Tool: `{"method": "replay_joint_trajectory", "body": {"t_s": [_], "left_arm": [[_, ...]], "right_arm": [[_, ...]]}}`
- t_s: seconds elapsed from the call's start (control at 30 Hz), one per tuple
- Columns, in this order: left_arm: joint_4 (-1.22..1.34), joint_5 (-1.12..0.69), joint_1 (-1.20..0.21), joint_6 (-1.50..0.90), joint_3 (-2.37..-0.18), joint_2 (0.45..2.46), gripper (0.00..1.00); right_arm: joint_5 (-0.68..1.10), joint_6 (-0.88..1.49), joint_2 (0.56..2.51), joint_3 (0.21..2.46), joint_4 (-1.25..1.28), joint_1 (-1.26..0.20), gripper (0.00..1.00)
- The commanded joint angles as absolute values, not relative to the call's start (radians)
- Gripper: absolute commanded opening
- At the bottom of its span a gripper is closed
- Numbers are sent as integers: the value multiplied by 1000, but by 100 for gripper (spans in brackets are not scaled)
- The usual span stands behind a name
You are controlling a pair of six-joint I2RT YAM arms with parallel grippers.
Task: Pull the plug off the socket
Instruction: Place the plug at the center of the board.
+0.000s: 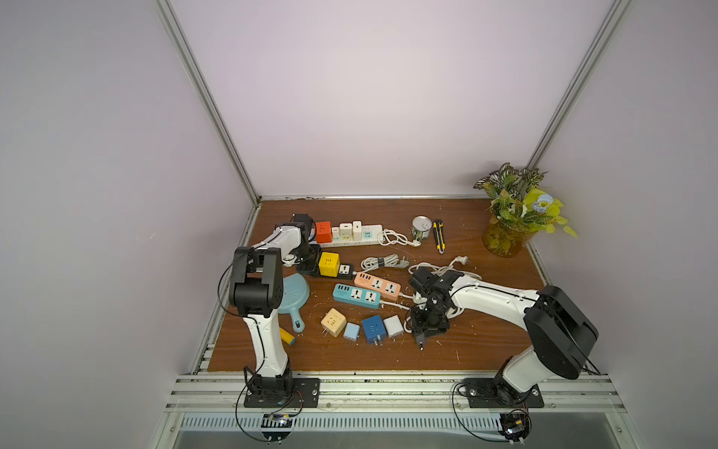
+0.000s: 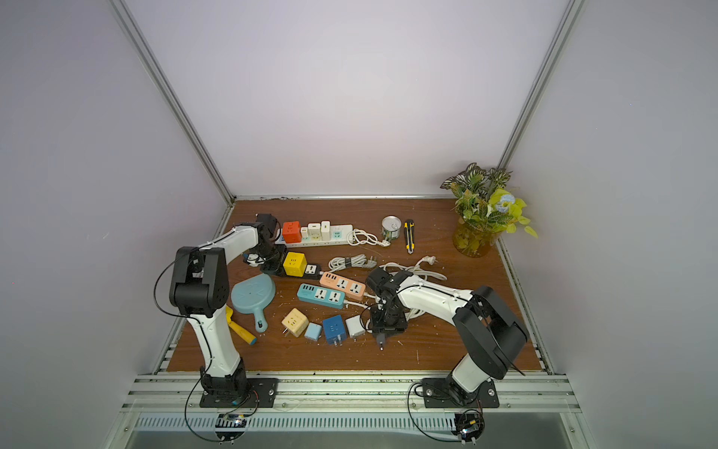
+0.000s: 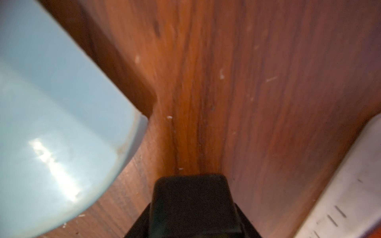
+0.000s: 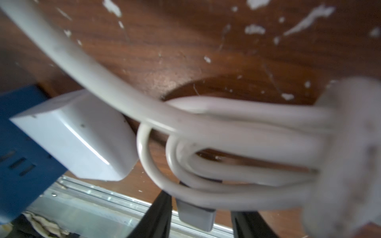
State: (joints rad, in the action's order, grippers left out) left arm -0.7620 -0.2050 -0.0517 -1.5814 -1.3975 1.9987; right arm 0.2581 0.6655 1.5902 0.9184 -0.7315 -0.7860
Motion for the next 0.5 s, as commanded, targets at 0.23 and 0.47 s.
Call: {"method": "replay_joint_trajectory", "body": {"t_s": [0.23,0.47], "left_arm": [[-828,-92,-60,-1562,-1361,2084,16],[-828,-96,-60,-1562,-1358,2083,16]], "right_arm": [[204,654,1540,1026,-823,-801,66],[84,543,1460,1146,-771,-806,70]]}}
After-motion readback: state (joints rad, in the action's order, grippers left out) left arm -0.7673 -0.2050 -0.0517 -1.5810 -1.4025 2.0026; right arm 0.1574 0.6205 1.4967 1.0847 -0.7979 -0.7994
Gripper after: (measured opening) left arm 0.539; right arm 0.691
